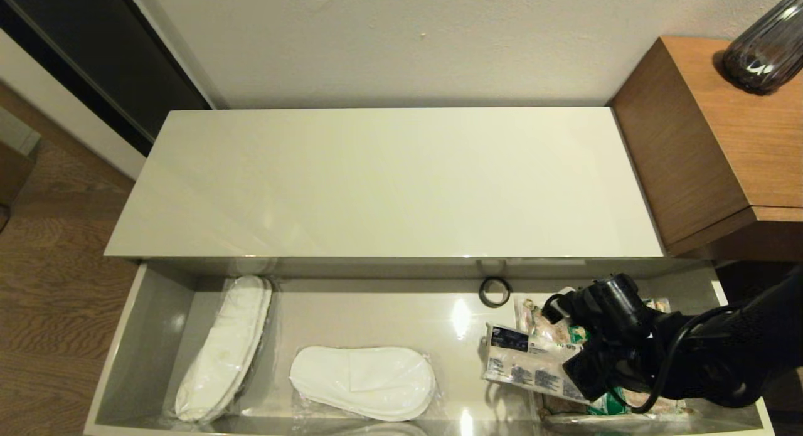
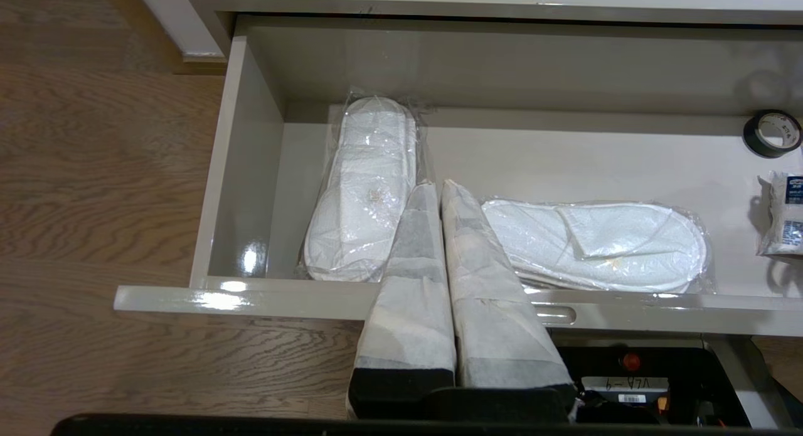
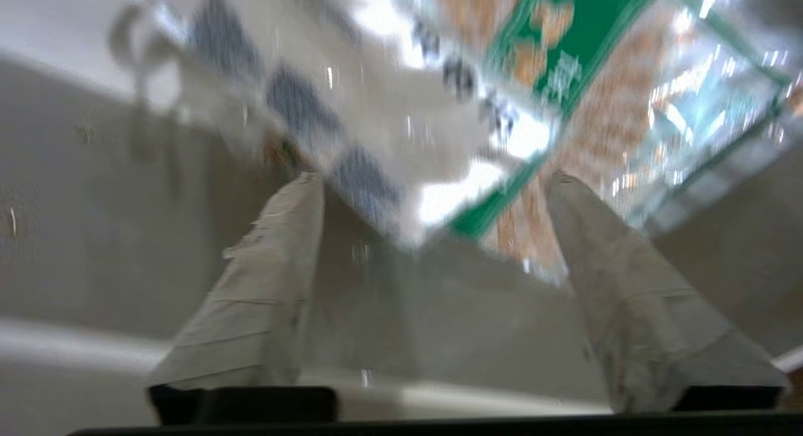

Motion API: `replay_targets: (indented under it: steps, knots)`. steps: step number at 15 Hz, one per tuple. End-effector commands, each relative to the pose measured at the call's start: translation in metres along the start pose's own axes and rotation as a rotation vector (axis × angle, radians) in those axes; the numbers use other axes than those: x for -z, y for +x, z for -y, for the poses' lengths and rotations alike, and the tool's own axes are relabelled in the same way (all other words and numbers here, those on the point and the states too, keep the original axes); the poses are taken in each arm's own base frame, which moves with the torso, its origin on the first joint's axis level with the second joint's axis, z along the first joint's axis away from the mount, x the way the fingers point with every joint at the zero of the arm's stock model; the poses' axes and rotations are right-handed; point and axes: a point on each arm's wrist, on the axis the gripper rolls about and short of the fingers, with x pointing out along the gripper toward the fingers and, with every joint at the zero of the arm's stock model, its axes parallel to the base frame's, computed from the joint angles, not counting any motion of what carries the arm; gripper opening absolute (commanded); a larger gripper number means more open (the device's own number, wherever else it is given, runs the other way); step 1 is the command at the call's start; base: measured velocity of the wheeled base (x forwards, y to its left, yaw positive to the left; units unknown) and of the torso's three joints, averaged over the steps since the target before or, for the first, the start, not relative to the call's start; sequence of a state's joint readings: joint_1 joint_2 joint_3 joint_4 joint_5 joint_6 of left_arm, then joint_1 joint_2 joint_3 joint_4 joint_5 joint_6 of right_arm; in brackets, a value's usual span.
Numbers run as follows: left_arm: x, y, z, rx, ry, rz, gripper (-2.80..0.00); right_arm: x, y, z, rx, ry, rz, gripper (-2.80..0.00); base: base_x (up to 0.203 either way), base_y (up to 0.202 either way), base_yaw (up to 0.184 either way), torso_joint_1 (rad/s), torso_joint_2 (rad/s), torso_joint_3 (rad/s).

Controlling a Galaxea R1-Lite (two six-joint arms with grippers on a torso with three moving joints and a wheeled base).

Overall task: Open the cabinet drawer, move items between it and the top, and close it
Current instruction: Take out the tissue from the drawer

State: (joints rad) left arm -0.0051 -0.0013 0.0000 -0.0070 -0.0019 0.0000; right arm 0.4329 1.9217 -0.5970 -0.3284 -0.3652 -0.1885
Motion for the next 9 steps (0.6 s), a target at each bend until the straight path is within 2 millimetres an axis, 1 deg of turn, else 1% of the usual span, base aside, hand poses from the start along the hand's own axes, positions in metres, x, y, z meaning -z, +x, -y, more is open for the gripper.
replay_targets:
  steps: [1, 5, 9]
  knots:
    - [0.0, 0.0, 0.0, 0.001, 0.0, -0.001, -2.8, 0.004, 0.016, -0.011, 0.005, -0.013, 0.002, 0.0, 0.0, 0.0, 0.0, 0.0, 0.0, 0.0]
    - [0.0, 0.0, 0.0, 0.0, 0.0, -0.001, -2.8, 0.012, 0.012, -0.025, -0.018, -0.061, -0.001, 0.0, 0.0, 0.0, 0.0, 0.0, 0.0, 0.0]
    - [0.0, 0.0, 0.0, 0.0, 0.0, -0.001, -2.8, 0.008, 0.012, -0.027, -0.004, -0.076, 0.013, 0.0, 0.0, 0.0, 0.0, 0.0, 0.0, 0.0]
